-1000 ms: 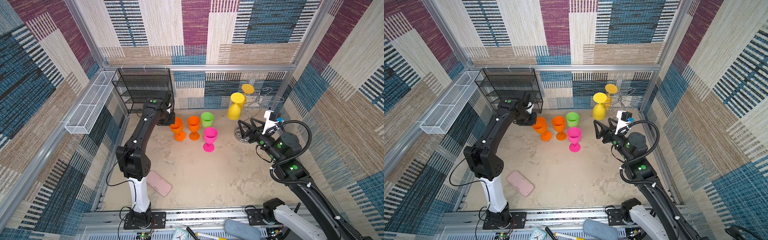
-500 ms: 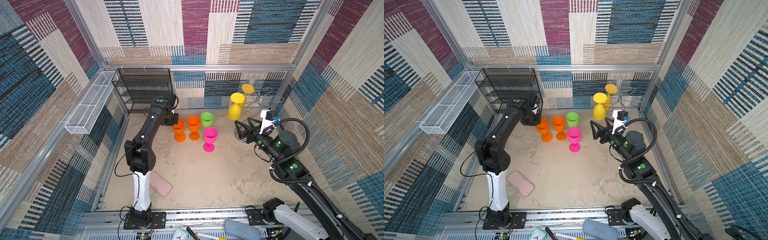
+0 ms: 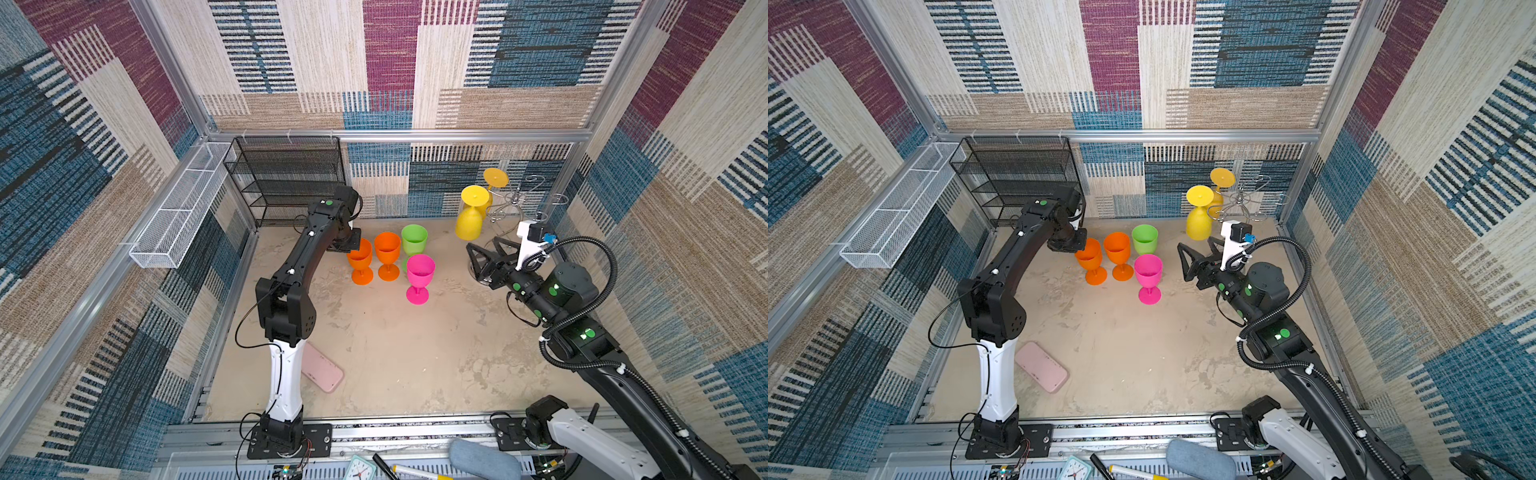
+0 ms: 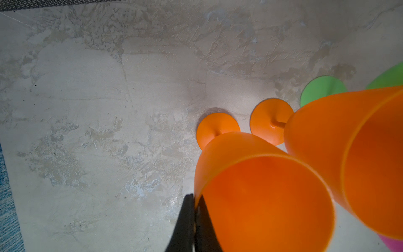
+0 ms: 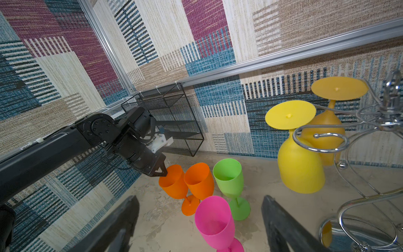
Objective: Take the wine glass off the wine glass rack
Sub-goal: Place the wine glass at the top-center of the table.
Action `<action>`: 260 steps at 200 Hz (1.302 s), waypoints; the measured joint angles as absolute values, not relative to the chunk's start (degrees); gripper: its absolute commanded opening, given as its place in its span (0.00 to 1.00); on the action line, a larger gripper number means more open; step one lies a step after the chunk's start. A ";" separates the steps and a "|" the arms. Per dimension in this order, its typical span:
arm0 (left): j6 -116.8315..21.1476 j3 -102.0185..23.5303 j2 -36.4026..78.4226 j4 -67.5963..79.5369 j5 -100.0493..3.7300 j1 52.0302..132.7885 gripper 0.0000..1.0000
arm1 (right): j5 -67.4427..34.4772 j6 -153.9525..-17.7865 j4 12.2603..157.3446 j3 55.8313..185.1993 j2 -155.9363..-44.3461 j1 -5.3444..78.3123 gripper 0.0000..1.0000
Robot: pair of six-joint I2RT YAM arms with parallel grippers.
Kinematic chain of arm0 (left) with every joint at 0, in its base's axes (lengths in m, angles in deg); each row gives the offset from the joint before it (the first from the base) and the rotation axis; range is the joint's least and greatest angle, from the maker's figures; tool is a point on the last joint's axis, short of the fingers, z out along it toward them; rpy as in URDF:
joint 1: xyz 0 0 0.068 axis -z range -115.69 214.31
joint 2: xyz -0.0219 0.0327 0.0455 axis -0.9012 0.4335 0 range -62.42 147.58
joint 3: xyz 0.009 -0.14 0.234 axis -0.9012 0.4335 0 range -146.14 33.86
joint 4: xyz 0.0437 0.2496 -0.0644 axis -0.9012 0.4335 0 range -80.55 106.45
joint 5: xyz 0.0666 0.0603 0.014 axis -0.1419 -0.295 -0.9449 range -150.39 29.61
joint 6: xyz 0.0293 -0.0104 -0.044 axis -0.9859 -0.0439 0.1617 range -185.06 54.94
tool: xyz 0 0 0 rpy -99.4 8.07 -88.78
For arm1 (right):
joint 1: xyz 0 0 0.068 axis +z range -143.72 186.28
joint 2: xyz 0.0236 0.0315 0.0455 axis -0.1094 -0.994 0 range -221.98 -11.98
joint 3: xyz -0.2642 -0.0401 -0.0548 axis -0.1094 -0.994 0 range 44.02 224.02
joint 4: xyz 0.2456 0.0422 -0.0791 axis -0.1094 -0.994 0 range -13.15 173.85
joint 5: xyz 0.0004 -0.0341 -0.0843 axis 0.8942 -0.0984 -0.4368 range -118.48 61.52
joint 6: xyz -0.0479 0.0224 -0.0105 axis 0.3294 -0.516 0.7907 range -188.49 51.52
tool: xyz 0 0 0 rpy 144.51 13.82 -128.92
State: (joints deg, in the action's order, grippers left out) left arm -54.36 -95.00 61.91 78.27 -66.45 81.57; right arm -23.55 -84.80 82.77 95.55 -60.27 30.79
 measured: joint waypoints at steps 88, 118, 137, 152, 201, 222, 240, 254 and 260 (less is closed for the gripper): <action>-54.76 -96.90 61.94 78.38 -66.26 81.94 0.41 | -24.14 -84.65 82.70 96.78 -61.21 31.03 0.91; -54.78 -97.64 60.62 78.53 -66.13 81.94 0.52 | -24.14 -84.43 82.68 97.76 -61.80 31.19 0.91; -54.84 -97.90 58.61 78.75 -65.97 81.94 0.69 | -24.14 -84.01 82.66 98.63 -62.35 31.45 0.92; -54.95 -97.93 56.62 78.75 -65.97 81.94 0.76 | -24.17 -83.66 82.49 99.62 -63.00 31.78 0.92; -56.09 -93.69 47.31 77.98 -66.21 83.12 0.86 | -25.52 -82.57 82.05 103.57 -65.01 34.49 0.92; -57.55 -87.00 40.56 75.71 -66.41 83.93 0.91 | -26.33 -81.89 81.26 107.07 -66.54 36.17 0.92; -57.99 -79.39 33.54 71.82 -66.15 84.08 0.95 | -27.62 -81.28 79.97 112.01 -69.34 37.07 0.92; -58.45 -72.83 27.75 67.89 -65.95 84.06 0.97 | -28.84 -81.06 78.62 116.69 -72.25 37.07 0.93; -58.78 -70.41 25.46 66.53 -65.71 84.01 0.97 | -29.30 -81.06 78.07 118.98 -73.82 37.09 0.93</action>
State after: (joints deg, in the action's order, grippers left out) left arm -58.78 -70.41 25.46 66.53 -65.71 84.01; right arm -29.30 -81.06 78.07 118.98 -73.82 37.09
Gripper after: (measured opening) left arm 0.964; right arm 0.925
